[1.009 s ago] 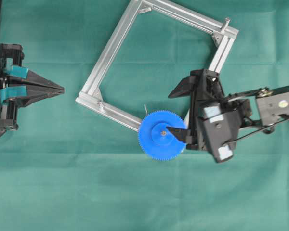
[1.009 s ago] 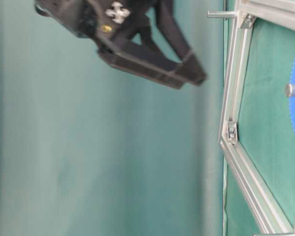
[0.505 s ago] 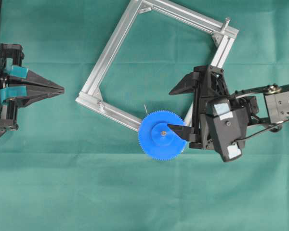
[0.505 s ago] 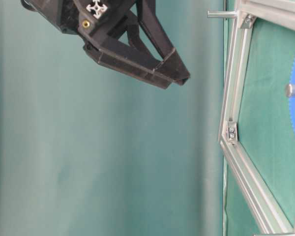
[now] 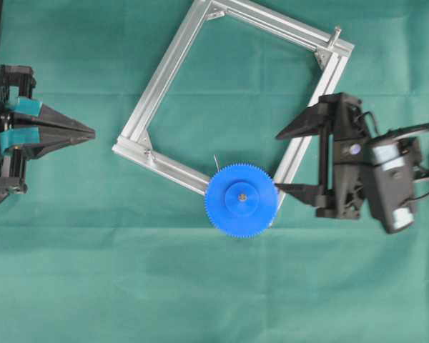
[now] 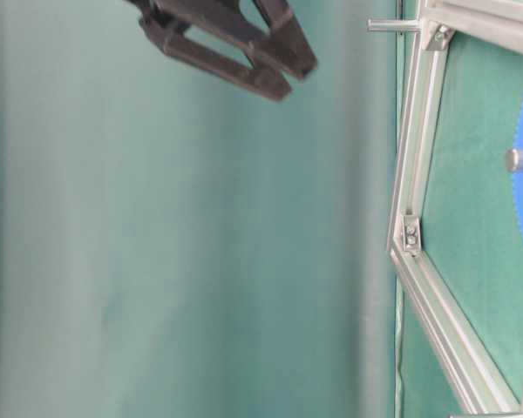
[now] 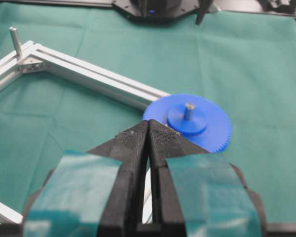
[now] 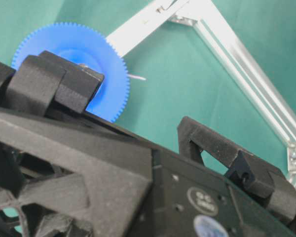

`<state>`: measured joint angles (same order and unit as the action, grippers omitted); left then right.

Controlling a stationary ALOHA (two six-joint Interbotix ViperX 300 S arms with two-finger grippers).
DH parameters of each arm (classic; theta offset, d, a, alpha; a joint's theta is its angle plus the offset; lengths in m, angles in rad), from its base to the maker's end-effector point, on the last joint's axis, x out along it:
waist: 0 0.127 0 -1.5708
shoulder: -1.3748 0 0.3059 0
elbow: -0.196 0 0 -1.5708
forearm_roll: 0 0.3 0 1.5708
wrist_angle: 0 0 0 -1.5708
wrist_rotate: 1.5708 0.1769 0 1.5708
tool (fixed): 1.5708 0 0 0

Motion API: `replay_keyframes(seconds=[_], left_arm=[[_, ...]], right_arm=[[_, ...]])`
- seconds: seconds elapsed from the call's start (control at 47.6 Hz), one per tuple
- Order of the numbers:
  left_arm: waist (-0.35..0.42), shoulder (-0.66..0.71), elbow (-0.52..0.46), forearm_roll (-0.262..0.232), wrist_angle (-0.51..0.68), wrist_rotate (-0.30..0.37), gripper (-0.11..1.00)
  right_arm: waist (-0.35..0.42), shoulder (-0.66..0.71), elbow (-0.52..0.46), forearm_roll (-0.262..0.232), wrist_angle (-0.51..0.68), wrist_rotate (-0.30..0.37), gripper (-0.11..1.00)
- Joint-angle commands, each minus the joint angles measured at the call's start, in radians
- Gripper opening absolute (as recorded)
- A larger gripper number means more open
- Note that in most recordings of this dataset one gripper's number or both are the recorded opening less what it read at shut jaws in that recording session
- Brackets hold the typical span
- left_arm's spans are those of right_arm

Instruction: Find the location of the shaft and insert the gear.

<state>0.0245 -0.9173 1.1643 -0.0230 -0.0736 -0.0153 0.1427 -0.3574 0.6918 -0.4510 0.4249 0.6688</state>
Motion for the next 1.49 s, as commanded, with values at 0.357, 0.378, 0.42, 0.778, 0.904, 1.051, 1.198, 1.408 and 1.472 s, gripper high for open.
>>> replay_keyframes(seconds=[0.357,0.378,0.42,0.778,0.904,1.051,1.198,1.408,1.472], left_arm=[[0.002,0.003,-0.025,-0.003,-0.005,-0.002,0.01],[0.002,0.003,-0.025,-0.003,-0.005,-0.002,0.01],[0.002,0.003,-0.025,-0.003,-0.005,-0.002,0.01],[0.002,0.003,-0.023,-0.003,-0.005,-0.002,0.01],[0.002,0.005,-0.021,-0.003,-0.005,-0.002,0.01],[0.002,0.003,-0.021,-0.003,-0.003,-0.002,0.01],[0.002,0.003,-0.021,-0.003,0.0,-0.002,0.01],[0.002,0.003,-0.023,-0.003,0.0,-0.002,0.01],[0.002,0.005,-0.021,-0.003,0.0,-0.002,0.01]], right_arm=[[-0.003,-0.11,0.107,-0.003,-0.112,0.002,0.88],[-0.003,-0.112,0.109,-0.003,-0.112,0.002,0.88],[-0.003,-0.112,0.114,-0.003,-0.112,0.002,0.88],[-0.003,-0.118,0.13,-0.003,-0.112,0.002,0.88],[-0.003,-0.118,0.135,-0.003,-0.112,0.002,0.88],[-0.003,-0.117,0.135,-0.003,-0.112,0.002,0.88],[-0.003,-0.118,0.137,-0.003,-0.112,0.002,0.88],[-0.003,-0.118,0.138,-0.002,-0.112,0.002,0.88],[-0.003,-0.118,0.14,-0.002,-0.112,0.002,0.88]])
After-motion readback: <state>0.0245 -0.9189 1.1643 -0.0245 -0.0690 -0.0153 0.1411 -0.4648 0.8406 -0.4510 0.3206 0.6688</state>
